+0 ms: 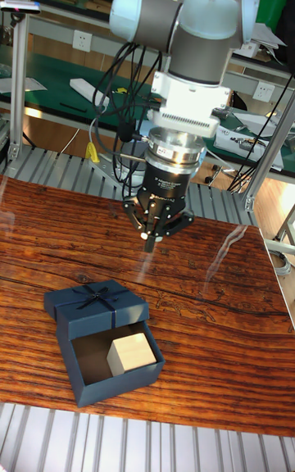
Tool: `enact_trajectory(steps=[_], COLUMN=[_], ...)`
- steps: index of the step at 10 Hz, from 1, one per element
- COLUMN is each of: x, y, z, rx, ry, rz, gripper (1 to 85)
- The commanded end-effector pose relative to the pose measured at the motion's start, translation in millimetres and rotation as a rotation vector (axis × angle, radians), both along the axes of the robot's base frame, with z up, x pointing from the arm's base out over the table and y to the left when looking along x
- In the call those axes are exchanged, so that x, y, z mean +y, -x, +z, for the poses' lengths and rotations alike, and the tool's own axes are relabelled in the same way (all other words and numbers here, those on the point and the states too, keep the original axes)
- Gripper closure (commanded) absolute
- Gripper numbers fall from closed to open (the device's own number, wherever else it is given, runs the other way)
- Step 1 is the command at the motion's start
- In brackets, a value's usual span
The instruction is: Slide the outer casing onto the gift box
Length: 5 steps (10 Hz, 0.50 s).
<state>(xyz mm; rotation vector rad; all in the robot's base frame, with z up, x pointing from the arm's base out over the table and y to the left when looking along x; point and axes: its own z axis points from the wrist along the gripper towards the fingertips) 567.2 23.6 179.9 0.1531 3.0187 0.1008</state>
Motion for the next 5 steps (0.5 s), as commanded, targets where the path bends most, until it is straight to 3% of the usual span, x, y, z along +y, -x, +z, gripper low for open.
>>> enact_trajectory(steps=[1, 2, 3, 4, 5], x=[8.0, -12.4, -22.8, -34.4, -37.9], y=[19.1, 24.3, 29.0, 25.7, 29.0], z=[-4.3, -2.6, 3.1, 8.6, 11.2], rx=[0.037, 0.052, 0.060, 0.023, 0.012], ry=[-0.045, 0.040, 0.078, 0.121, 0.128], rz=[0.105, 0.196, 0.249, 0.331, 0.384], gripper=[84.7, 84.7, 84.7, 84.7, 84.7])
